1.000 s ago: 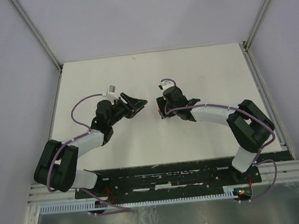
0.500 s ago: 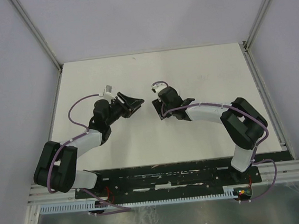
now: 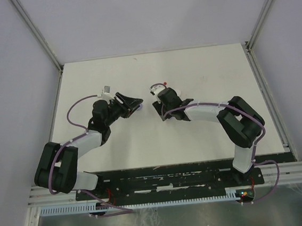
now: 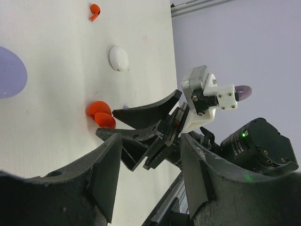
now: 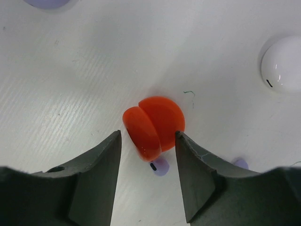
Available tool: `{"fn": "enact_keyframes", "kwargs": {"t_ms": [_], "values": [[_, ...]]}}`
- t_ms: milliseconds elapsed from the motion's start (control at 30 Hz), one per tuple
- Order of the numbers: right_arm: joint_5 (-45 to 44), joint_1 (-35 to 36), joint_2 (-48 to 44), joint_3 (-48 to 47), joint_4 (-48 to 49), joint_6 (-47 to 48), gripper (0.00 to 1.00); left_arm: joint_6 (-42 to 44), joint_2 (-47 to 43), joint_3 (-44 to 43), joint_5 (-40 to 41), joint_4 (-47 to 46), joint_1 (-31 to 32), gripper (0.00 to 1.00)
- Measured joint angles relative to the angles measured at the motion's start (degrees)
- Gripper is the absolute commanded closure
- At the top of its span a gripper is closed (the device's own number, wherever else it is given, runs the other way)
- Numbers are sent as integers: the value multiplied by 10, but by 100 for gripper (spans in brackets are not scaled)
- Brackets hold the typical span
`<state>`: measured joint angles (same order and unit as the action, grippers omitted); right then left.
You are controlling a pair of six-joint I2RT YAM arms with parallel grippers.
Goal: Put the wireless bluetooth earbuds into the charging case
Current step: Pick up the charging case at the center of the board.
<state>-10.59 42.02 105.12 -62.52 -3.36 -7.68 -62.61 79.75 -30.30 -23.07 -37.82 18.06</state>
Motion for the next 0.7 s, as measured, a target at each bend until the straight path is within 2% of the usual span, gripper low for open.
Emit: {"fn": "enact_keyframes", "kwargs": {"t_ms": [500, 700], "values": [[2, 0, 8, -9, 8, 7, 64, 0, 2, 3, 0, 0, -4, 41], [2, 0, 8, -9, 10, 9, 78, 0, 2, 3, 0, 0, -4, 41]]}}
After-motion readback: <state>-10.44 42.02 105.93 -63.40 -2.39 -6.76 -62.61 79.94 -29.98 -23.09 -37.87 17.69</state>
